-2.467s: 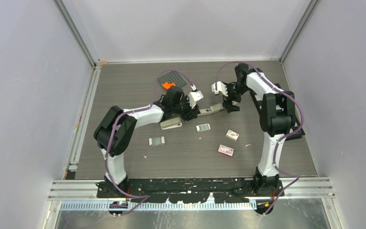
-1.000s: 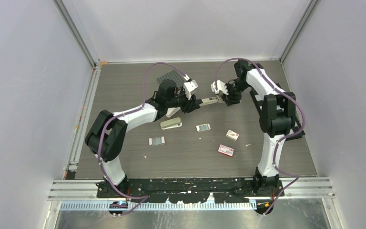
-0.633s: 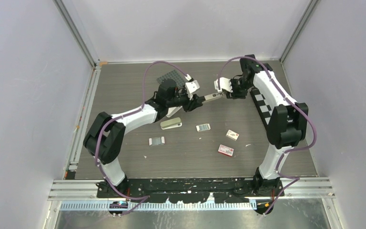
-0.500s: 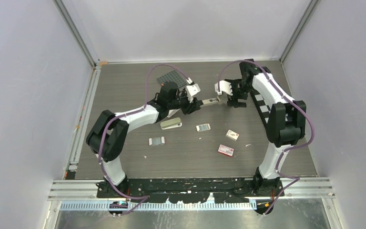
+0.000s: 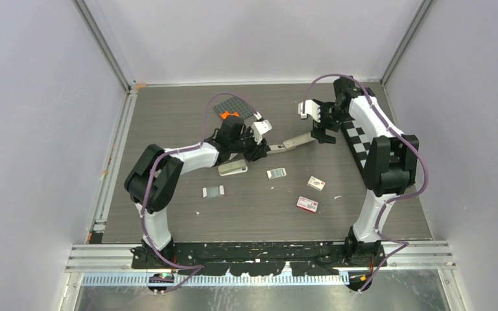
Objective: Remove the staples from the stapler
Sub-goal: Unload the staple at the center of the board.
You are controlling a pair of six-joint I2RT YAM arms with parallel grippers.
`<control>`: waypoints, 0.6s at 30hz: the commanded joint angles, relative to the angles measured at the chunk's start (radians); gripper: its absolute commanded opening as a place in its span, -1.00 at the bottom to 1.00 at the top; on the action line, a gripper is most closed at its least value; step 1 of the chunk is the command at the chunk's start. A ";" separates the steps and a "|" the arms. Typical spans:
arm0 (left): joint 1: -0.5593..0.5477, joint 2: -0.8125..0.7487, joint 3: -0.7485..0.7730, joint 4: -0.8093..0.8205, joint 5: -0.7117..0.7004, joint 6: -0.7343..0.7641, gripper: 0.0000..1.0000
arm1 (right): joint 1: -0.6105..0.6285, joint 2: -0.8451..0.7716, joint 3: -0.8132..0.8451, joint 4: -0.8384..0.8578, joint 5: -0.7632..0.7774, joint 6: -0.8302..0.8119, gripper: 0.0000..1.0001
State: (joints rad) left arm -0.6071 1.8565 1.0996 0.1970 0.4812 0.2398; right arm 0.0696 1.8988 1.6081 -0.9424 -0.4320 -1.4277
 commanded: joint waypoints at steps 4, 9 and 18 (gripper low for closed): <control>0.007 -0.053 0.116 -0.007 0.094 -0.146 -1.00 | 0.009 0.102 0.112 -0.073 -0.066 0.011 0.99; 0.065 -0.019 0.238 -0.142 0.171 -0.351 -1.00 | 0.012 0.173 0.252 -0.143 -0.106 0.086 0.99; 0.140 0.070 0.287 -0.062 0.237 -0.695 -1.00 | -0.026 0.061 0.184 -0.159 -0.239 0.176 0.99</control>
State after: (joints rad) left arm -0.4774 1.9186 1.3937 0.0349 0.6556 -0.2893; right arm 0.0574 2.0651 1.8313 -1.0733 -0.5884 -1.2919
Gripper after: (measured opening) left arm 0.338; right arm 0.995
